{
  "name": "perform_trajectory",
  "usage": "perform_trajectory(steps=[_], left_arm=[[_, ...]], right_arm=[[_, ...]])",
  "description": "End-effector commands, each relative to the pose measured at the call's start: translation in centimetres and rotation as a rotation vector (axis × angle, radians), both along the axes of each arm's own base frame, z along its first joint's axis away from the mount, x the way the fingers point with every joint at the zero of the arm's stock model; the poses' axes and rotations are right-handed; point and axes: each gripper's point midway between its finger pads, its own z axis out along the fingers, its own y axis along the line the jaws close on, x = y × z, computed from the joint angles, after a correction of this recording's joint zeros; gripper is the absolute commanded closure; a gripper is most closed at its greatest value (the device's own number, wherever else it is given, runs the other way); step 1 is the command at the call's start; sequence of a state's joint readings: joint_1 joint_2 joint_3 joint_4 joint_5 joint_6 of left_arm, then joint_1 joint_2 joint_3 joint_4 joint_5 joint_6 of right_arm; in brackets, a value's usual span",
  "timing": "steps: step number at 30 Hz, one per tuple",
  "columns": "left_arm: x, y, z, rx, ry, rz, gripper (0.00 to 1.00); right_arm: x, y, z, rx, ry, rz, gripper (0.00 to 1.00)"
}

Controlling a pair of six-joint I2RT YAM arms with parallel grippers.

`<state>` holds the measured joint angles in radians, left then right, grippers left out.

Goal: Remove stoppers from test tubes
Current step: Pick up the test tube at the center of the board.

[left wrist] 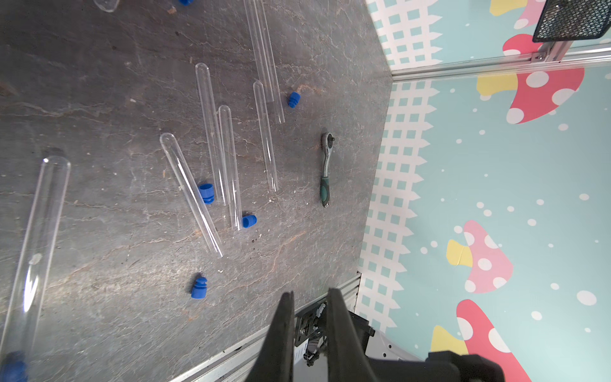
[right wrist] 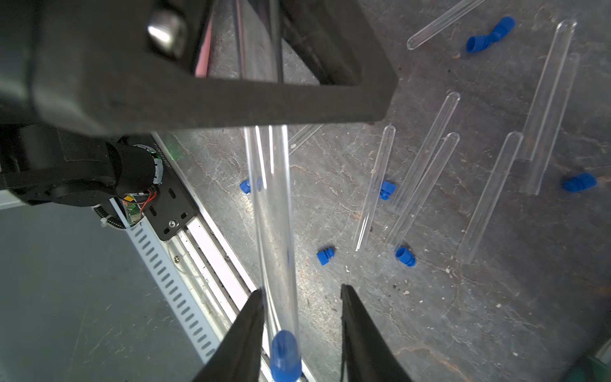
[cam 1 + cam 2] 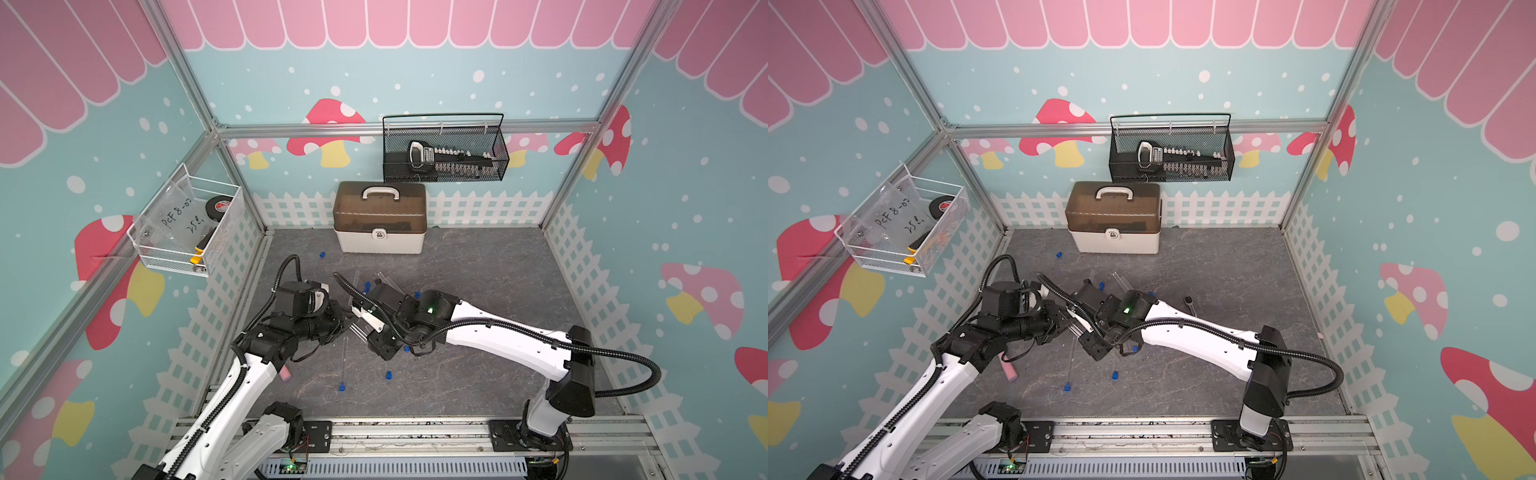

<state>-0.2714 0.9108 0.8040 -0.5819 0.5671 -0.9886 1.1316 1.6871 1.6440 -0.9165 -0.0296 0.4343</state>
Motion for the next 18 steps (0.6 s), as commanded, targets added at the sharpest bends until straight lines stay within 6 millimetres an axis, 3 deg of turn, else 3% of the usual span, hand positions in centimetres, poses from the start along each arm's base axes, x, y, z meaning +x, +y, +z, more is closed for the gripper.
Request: perform_trajectory(steps=[1, 5, 9, 15, 18], left_arm=[[1.5, -0.1, 2.3, -0.008, -0.076, 0.014, 1.00], [2.9, -0.6, 3.7, -0.042, -0.090, 0.027, 1.00], [4.5, -1.0, 5.1, -0.118, -0.108, 0.079, 1.00], [7.5, -1.1, 8.3, -0.305, -0.164, 0.196, 1.00], [8.6, -1.3, 10.2, -0.354, -0.198, 0.213, 1.00]], right_arm=[[0.7, -2.4, 3.5, 0.072, -0.019, -0.036, 0.57], [3.4, -5.6, 5.4, 0.181, 0.004, -0.171, 0.53], [5.3, -7.4, 7.1, 0.401, 0.096, -0.300, 0.51], [7.5, -8.9, 10.1, 0.722, 0.243, -0.416, 0.46], [7.1, -7.9, 10.8, 0.798, 0.368, -0.371, 0.44]])
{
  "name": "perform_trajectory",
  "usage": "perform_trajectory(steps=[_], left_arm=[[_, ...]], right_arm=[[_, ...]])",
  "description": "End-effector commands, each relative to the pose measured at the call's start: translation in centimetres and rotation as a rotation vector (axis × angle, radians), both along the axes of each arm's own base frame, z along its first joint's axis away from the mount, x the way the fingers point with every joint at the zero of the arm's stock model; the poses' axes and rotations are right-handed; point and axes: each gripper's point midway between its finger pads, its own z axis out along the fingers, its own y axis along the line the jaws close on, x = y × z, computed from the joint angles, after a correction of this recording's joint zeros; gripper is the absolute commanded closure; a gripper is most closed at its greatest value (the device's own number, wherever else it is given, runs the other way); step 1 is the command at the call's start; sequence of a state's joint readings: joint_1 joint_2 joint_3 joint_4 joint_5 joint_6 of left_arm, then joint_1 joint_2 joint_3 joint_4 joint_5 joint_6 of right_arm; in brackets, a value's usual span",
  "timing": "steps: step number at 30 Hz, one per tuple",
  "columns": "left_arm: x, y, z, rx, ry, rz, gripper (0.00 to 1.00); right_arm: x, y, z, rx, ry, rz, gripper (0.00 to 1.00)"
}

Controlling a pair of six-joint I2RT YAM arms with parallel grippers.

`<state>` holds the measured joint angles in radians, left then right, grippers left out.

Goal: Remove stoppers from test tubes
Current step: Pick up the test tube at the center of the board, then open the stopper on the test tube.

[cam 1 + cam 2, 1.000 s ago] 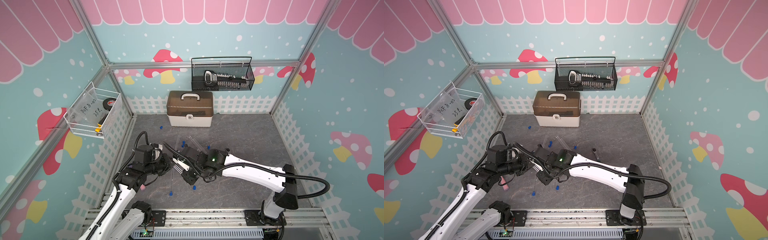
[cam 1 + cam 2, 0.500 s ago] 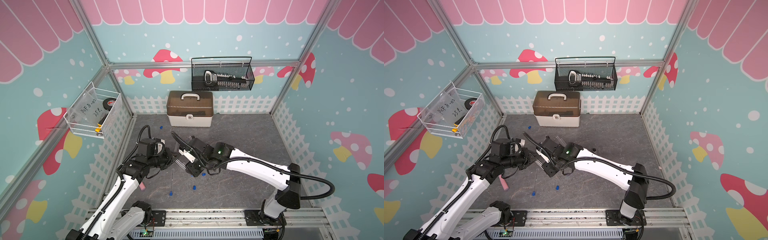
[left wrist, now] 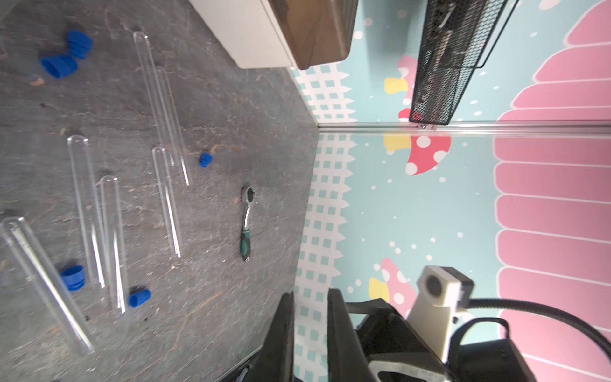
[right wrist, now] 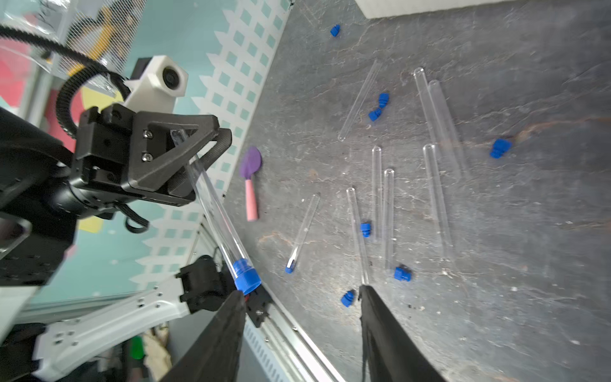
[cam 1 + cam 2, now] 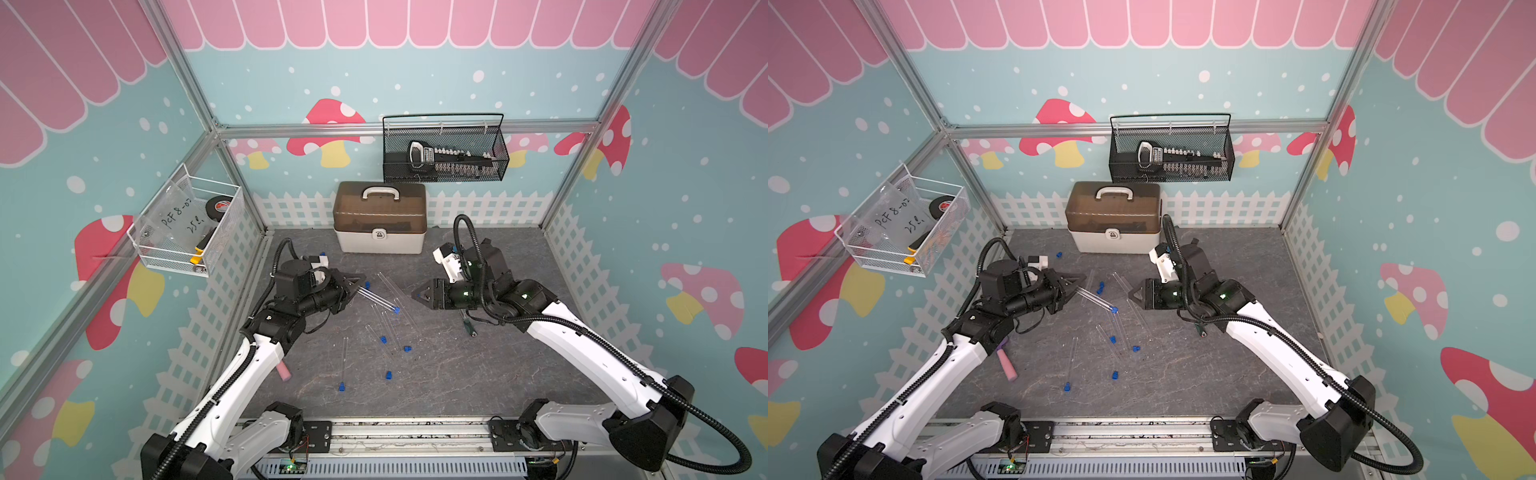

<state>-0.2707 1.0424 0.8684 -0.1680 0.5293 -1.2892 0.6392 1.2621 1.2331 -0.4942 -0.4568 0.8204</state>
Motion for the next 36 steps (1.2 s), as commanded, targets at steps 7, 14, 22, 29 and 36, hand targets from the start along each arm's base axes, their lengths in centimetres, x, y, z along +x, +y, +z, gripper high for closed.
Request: perform_trajectory(steps=[7, 14, 22, 29, 36], left_arm=[[2.1, -0.1, 5.3, -0.157, -0.106, 0.065, 1.00], [1.6, 0.2, 5.0, -0.172, -0.101, 0.074, 1.00], [1.2, 0.2, 5.2, -0.179, -0.102, 0.072, 1.00], [1.1, 0.3, 5.4, -0.184, -0.107, 0.076, 1.00], [0.8, 0.5, 5.3, -0.188, -0.105, 0.088, 1.00]], right_arm=[[-1.4, 3.3, 4.4, 0.324, 0.120, 0.128, 0.41], [-1.6, 3.8, 3.8, 0.364, 0.157, 0.148, 0.46], [-1.0, 4.5, 5.8, 0.485, 0.144, 0.148, 0.53], [-1.0, 4.6, 6.7, 0.525, 0.135, 0.160, 0.60], [-1.2, 4.8, 7.0, 0.559, 0.153, 0.176, 0.65]])
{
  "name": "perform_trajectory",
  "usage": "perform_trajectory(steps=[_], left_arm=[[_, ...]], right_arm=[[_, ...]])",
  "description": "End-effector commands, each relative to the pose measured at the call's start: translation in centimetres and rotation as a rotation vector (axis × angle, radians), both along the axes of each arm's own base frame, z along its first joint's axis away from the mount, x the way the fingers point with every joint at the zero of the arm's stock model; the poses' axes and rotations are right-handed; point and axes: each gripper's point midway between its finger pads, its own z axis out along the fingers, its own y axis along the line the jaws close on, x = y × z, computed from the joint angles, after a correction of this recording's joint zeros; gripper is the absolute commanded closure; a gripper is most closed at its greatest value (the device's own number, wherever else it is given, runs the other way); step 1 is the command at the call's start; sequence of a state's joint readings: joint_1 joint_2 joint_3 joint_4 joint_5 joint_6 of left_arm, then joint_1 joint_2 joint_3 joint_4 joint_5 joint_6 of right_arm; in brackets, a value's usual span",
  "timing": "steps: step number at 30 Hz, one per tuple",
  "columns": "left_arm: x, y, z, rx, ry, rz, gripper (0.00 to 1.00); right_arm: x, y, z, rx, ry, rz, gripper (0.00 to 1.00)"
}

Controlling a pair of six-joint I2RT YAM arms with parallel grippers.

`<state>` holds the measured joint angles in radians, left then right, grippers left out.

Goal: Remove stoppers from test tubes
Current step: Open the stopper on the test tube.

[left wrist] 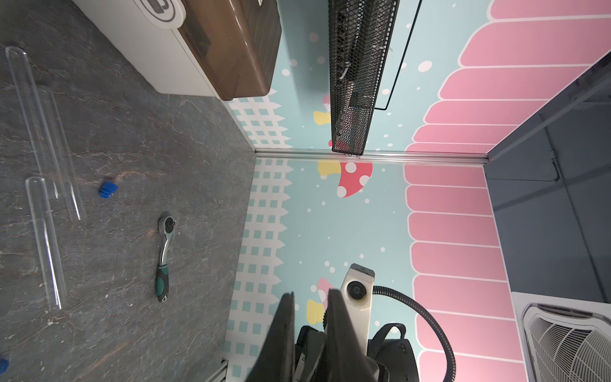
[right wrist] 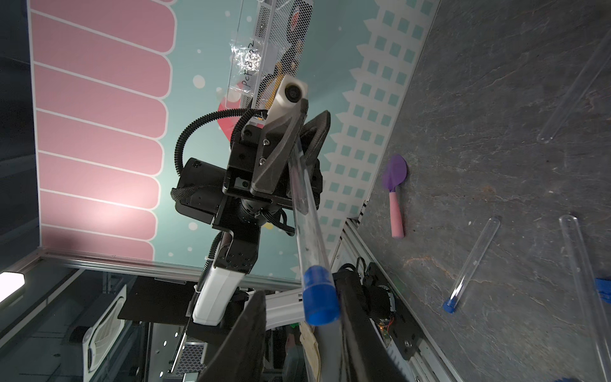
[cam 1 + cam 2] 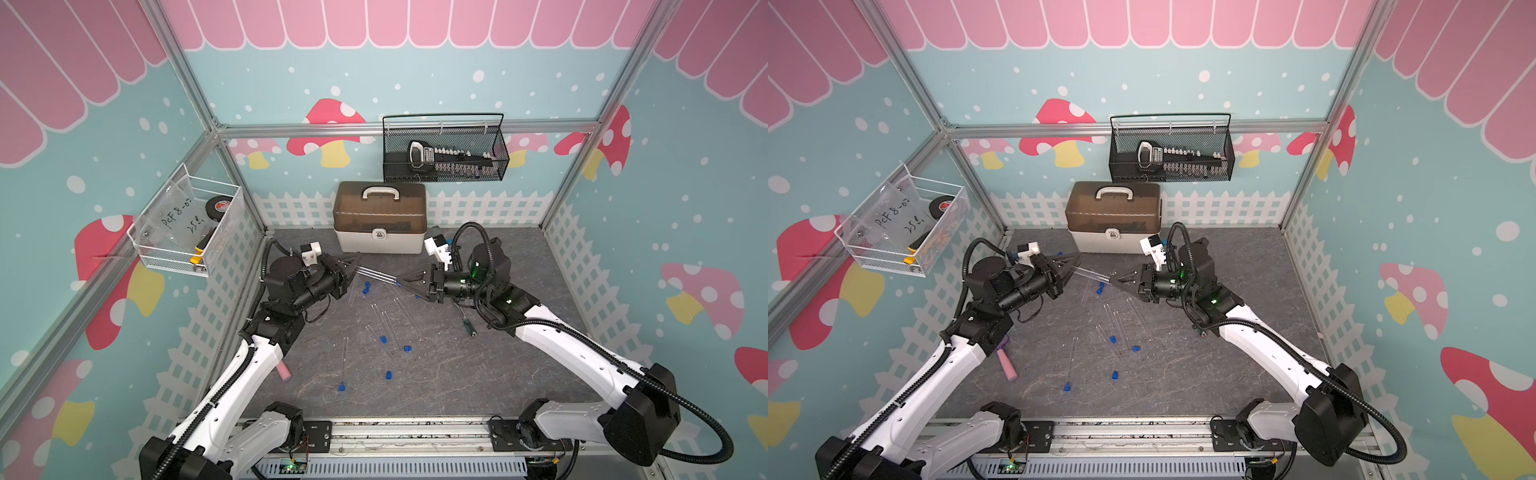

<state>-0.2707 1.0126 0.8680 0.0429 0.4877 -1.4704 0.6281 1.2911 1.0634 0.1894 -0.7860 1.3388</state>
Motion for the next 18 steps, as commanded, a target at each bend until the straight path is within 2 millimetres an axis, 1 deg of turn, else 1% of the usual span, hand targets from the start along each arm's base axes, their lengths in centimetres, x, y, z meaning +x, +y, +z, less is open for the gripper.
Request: perform_trajectory(steps=[1, 7, 10, 13, 17, 18], left_arm=[[-0.03, 0.12, -0.29, -0.013, 0.005, 0.012, 1.00], [0.08, -0.13, -0.08, -0.033, 0.001, 0.013, 1.00], [0.15, -0.17, -0.20, -0.031, 0.004, 0.013, 1.00], [0.10, -0.15, -0.55, -0.022, 0.012, 0.012, 1.00], [0.01, -0.17, -1.03, -0.022, 0.023, 0.010, 1.00], [0.00, -0.17, -1.06, -0.022, 0.025, 0.010, 1.00]], right_arm=[[-0.31, 0.29, 1.01, 0.052, -0.012, 0.027, 0.65], [-0.25, 0.42, 0.57, 0.050, -0.002, 0.032, 0.63], [-0.26, 0.46, 0.36, 0.047, -0.001, 0.036, 0.63], [-0.23, 0.48, 0.43, 0.049, -0.003, 0.036, 0.68], [-0.18, 0.48, 0.47, 0.051, -0.005, 0.033, 0.80], [-0.18, 0.49, 0.43, 0.050, -0.004, 0.032, 0.81]])
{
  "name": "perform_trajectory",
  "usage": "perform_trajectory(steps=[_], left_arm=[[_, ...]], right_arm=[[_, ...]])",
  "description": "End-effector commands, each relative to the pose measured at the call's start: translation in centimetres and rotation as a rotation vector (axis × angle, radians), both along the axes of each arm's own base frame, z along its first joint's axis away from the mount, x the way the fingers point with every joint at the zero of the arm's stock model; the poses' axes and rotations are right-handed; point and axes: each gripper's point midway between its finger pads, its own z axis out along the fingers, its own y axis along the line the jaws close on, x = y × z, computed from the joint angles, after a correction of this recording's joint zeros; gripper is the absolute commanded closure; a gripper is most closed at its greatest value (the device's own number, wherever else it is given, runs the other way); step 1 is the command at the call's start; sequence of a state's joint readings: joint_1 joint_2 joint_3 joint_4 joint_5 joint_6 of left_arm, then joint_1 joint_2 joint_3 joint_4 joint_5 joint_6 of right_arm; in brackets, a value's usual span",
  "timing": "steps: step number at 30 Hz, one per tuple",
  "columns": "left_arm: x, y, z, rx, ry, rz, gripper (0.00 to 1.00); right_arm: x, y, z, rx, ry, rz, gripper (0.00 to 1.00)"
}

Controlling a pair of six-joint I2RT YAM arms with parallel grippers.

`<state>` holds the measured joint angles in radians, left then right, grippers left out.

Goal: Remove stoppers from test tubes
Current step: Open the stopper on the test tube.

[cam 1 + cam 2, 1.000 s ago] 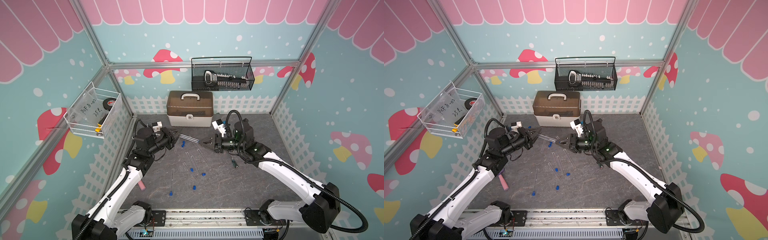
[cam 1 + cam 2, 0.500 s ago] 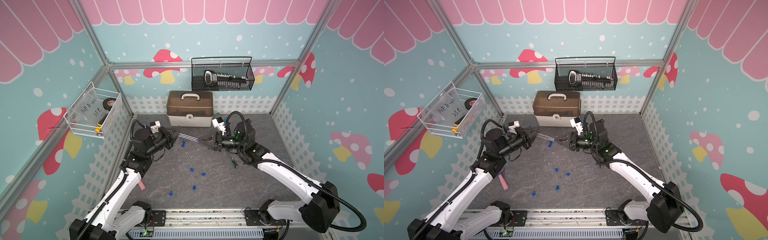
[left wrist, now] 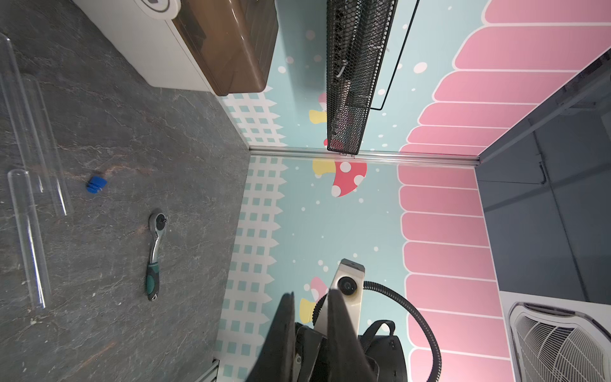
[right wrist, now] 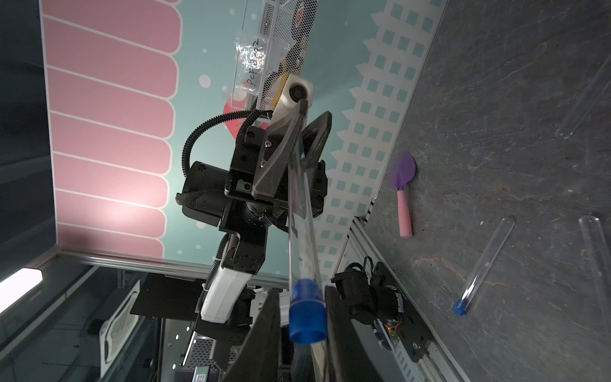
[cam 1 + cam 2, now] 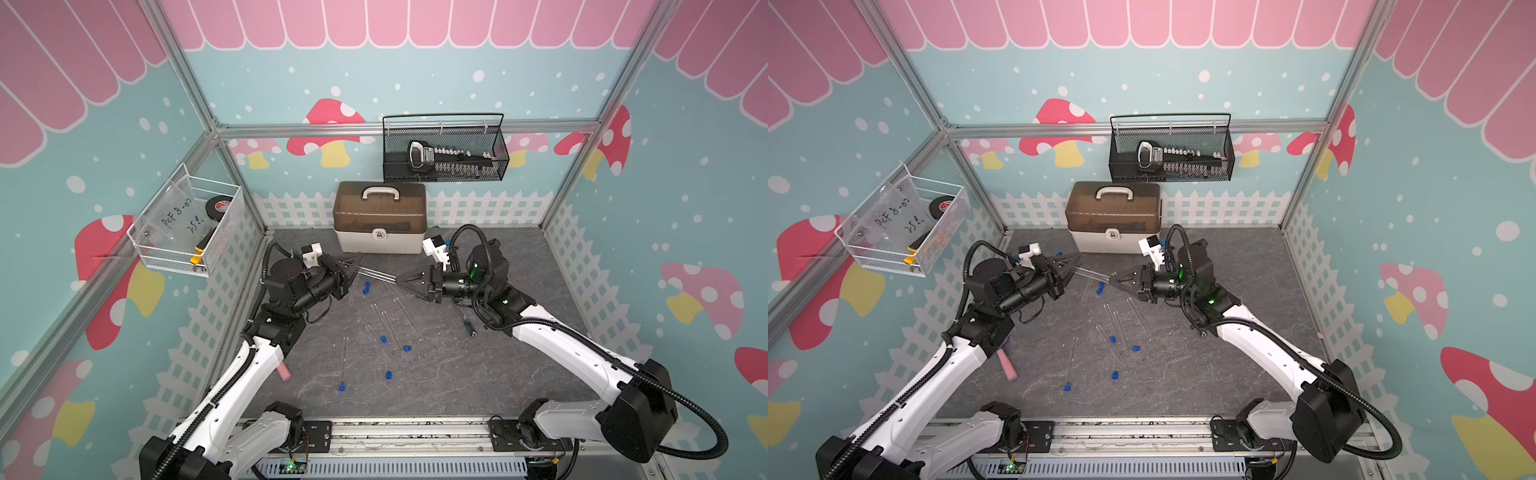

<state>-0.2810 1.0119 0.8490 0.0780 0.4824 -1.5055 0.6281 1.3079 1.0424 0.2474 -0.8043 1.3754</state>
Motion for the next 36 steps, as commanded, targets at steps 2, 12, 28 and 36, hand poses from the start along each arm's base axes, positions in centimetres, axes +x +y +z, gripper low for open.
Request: perform_trajectory(steps=[2, 12, 28, 36], left_arm=[[0.0, 0.1, -1.0, 0.007, 0.019, 0.008, 1.00], [0.2, 0.6, -1.7, -0.007, 0.043, 0.029, 1.00], [0.5, 3.4, -2.5, -0.044, 0.071, 0.092, 1.00], [0.5, 5.2, -1.6, 0.007, 0.057, 0.106, 1.00]], right_arm=[[-0.1, 0.2, 0.8, 0.034, -0.022, 0.013, 0.85], [-0.3, 0.0, 1.9, 0.068, -0.057, 0.008, 1.00], [-1.4, -0.6, 3.0, 0.103, -0.069, 0.038, 1.00], [-2.2, -1.3, 0.1, -0.093, -0.072, 0.049, 1.00]])
